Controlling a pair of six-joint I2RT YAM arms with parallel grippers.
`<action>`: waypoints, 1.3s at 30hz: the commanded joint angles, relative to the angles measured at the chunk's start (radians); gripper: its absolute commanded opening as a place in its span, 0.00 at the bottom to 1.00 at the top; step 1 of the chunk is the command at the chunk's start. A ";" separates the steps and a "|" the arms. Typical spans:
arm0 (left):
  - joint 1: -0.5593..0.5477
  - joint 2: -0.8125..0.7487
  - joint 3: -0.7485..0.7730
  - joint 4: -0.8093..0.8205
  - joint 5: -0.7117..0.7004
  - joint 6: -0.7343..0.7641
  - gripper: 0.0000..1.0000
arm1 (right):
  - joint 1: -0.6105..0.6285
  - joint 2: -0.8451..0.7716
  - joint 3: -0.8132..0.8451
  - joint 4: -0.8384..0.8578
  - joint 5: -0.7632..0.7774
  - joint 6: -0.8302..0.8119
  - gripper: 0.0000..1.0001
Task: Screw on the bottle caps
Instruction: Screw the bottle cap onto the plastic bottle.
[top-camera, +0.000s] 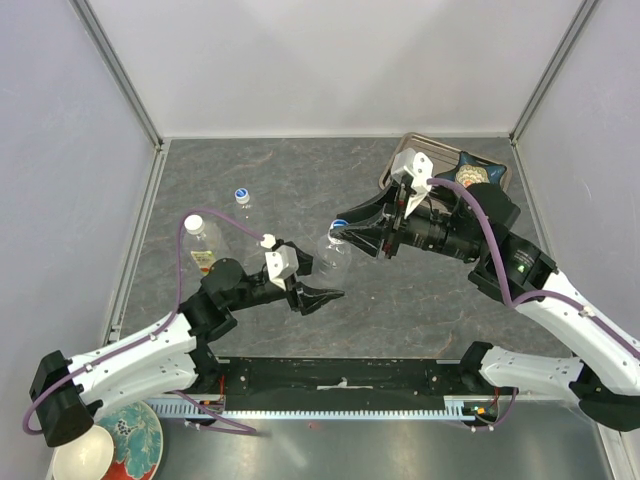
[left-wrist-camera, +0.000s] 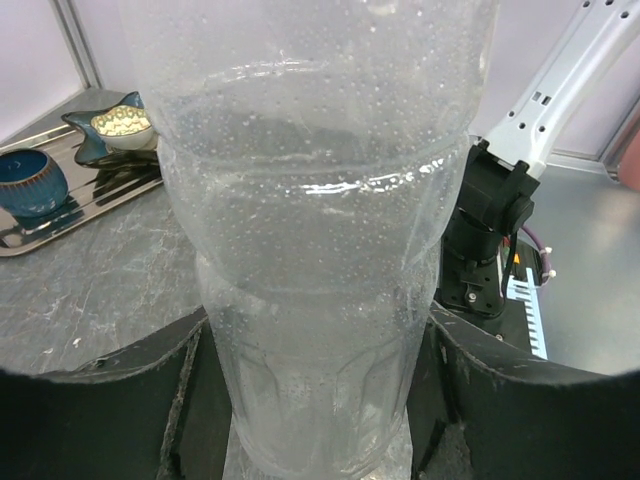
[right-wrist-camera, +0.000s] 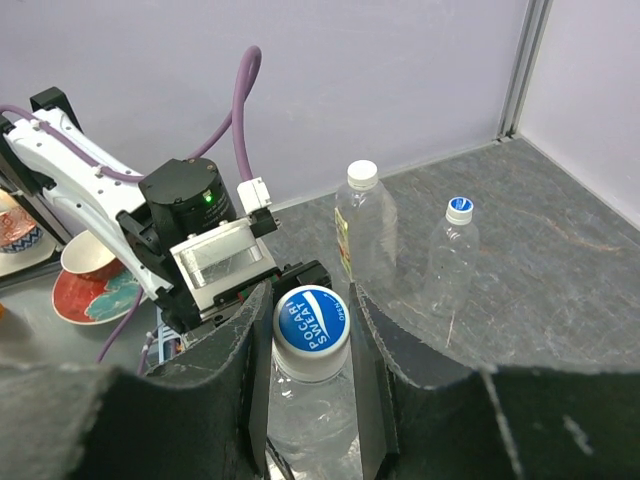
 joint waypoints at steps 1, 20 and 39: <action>0.021 -0.025 0.037 0.106 -0.066 -0.056 0.02 | 0.036 0.022 -0.040 -0.030 -0.024 0.021 0.13; 0.033 0.023 0.072 0.091 -0.207 0.036 0.02 | 0.118 0.093 0.015 -0.365 0.160 -0.010 0.08; 0.045 0.029 0.092 0.115 -0.243 0.053 0.02 | 0.246 0.099 -0.168 -0.234 0.659 0.346 0.04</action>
